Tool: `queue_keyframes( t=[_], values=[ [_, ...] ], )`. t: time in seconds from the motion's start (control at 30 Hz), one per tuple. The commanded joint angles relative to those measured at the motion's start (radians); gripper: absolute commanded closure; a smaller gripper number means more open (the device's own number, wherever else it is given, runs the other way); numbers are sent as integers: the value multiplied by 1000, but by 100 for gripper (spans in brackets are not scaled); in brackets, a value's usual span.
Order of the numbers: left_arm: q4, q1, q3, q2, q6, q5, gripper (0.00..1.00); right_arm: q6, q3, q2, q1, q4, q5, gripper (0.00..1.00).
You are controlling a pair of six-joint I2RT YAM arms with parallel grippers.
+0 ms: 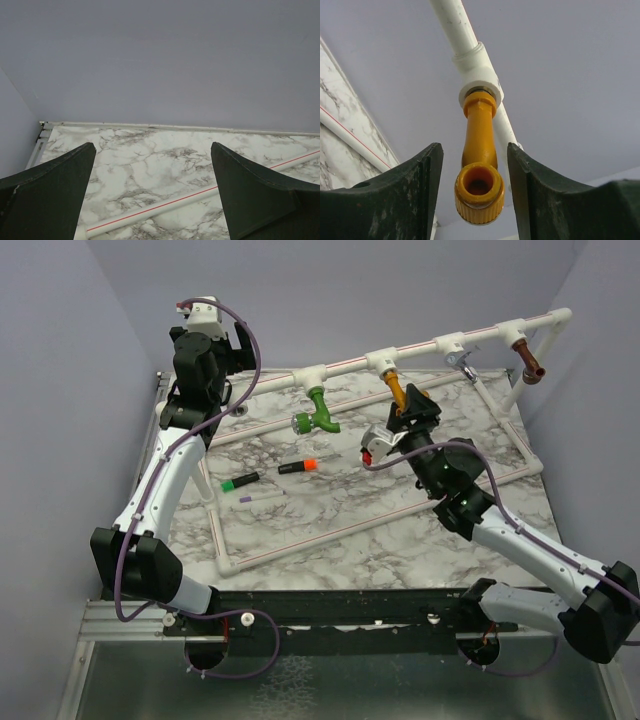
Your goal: Install the water faucets
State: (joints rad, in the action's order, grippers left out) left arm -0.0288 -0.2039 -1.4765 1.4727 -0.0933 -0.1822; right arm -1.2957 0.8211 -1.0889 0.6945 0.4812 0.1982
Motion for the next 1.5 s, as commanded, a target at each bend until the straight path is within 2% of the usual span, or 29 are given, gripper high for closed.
queue_keyframes(
  t=[0.0,0.13,0.27,0.3,0.43,1.03,1.47],
  values=[
    [-200,-2,76,73,4,17,1,-14,34,-28,3,66,71,45],
    [-200,-2,76,72,4,16,1,12,37,-42,3,69,70,65],
    [-200,-3,76,74,3,16,1,44,40,-49,5,72,66,95],
    [-200,-2,76,75,3,15,1,68,42,-49,4,72,66,99],
    [-200,-2,76,75,3,15,1,237,60,-40,4,49,69,99],
    [-200,-2,75,76,4,15,1,1275,100,0,4,57,178,100],
    [-200,-2,74,74,3,18,1,2123,79,56,3,3,287,99]
  ],
)
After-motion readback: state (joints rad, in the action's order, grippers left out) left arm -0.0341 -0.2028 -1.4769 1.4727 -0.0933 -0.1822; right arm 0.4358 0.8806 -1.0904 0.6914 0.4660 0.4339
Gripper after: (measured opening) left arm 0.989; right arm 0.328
